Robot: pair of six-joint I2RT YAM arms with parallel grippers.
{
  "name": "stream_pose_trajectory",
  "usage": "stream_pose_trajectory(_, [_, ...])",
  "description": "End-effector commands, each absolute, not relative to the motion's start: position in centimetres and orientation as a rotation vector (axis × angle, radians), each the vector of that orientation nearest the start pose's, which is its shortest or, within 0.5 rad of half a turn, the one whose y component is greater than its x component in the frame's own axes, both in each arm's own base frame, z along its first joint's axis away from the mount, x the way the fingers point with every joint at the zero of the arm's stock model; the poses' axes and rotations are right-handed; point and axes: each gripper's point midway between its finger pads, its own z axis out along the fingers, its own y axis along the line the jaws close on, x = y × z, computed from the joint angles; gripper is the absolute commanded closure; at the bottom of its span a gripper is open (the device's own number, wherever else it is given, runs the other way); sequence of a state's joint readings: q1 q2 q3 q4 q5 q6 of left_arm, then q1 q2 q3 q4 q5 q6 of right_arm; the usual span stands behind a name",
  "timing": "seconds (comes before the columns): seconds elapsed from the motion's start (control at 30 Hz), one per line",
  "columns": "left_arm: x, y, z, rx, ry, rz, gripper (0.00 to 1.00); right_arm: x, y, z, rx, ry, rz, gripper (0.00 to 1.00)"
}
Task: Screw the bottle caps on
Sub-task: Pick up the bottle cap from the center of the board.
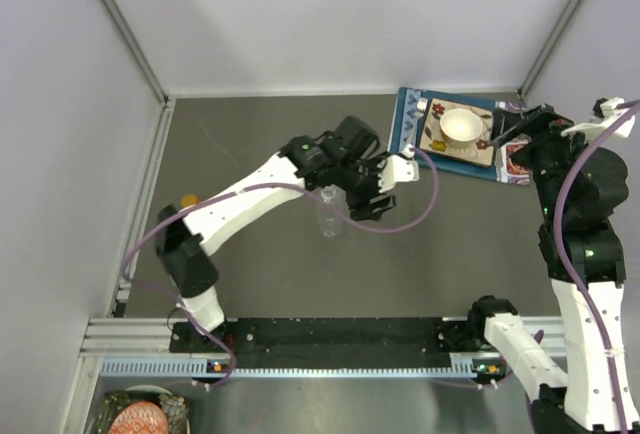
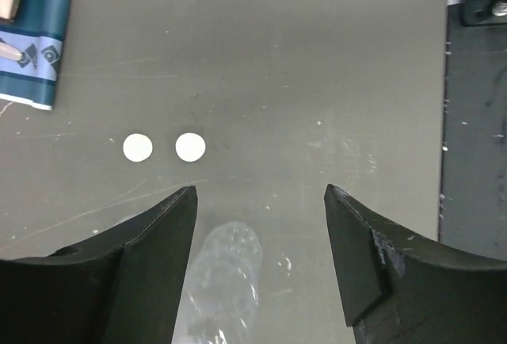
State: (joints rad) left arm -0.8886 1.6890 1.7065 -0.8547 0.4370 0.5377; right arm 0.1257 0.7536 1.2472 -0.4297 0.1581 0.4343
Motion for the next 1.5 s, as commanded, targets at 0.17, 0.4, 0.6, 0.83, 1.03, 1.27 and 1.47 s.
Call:
stream_pose_trajectory(0.17, [28.7,-41.7,18.4,1.668,1.734,-0.534,0.50,26.5,2.5,43.7,0.397,1.404,0.466,0.12])
stream_pose_trajectory(0.4, [31.6,-42.0,13.0,1.640,1.861,-0.386,0.62,27.5,3.8,42.3,0.351,1.432,0.523,0.12])
stream_pose_trajectory(0.6, [34.5,-41.9,10.1,1.596,1.917,-0.279,0.61,27.9,4.2,40.6,0.311,1.458,0.526,0.13])
stream_pose_trajectory(0.83, [37.0,-41.4,8.6,1.522,1.984,-0.210,0.56,28.0,4.6,39.5,0.286,1.472,0.534,0.14])
stream_pose_trajectory(1.03, [37.7,-40.5,7.7,1.513,2.008,-0.180,0.55,28.1,4.9,38.9,0.277,1.483,0.549,0.14])
stream_pose_trajectory(1.27, [36.2,-38.5,5.9,1.566,2.051,-0.158,0.51,28.3,5.0,38.7,0.276,1.488,0.550,0.14])
stream_pose_trajectory(1.47, [36.2,-37.6,5.1,1.542,2.094,-0.112,0.52,28.3,5.1,38.7,0.277,1.487,0.560,0.14])
